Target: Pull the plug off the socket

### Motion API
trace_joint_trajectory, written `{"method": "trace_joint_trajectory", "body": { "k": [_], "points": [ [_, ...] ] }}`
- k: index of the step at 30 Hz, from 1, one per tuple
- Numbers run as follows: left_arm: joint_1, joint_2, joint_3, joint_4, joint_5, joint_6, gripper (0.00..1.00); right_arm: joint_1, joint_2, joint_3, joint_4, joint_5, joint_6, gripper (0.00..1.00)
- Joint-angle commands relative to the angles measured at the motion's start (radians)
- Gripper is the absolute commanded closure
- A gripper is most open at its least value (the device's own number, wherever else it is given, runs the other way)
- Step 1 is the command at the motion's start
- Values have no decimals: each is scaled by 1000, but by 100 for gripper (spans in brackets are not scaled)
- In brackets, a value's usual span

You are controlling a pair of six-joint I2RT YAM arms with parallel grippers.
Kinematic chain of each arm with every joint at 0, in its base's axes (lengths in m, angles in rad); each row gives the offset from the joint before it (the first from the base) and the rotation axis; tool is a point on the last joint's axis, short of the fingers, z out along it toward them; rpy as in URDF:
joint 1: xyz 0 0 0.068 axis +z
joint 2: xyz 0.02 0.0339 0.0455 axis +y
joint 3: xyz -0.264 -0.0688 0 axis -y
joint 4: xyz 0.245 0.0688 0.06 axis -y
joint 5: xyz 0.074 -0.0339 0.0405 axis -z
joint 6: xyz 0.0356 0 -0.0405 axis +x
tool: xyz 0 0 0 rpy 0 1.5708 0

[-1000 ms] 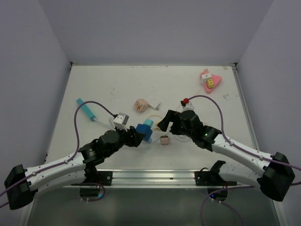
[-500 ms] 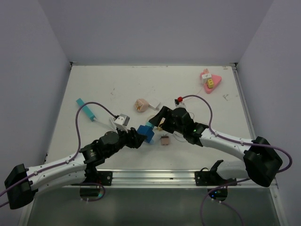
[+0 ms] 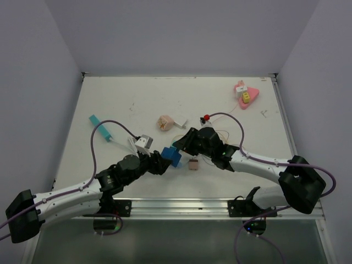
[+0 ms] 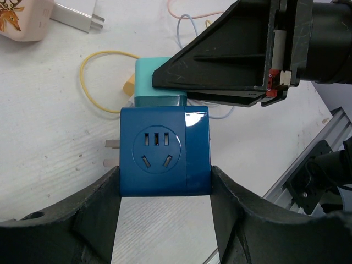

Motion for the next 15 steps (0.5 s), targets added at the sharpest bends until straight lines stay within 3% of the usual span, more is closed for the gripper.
{"method": "trace_joint_trajectory", "body": {
  "k": [1, 4, 9, 10, 15],
  "points": [
    [-6, 0, 8, 111, 4, -9, 100, 21, -13, -4, 61, -32, 1, 80],
    [-6, 1, 9, 96, 9, -9, 86, 27, -18, -3, 48, -32, -14, 99],
    [-6, 16, 26, 57, 12, 4, 56, 29, -30, 3, 25, -32, -37, 100],
    [-6, 21, 31, 42, 9, 6, 47, 30, -30, 5, 20, -32, -45, 100],
    [-6, 72, 71, 5, 1, 17, 33, 36, -33, 17, 8, -55, -57, 100]
  ]
}}
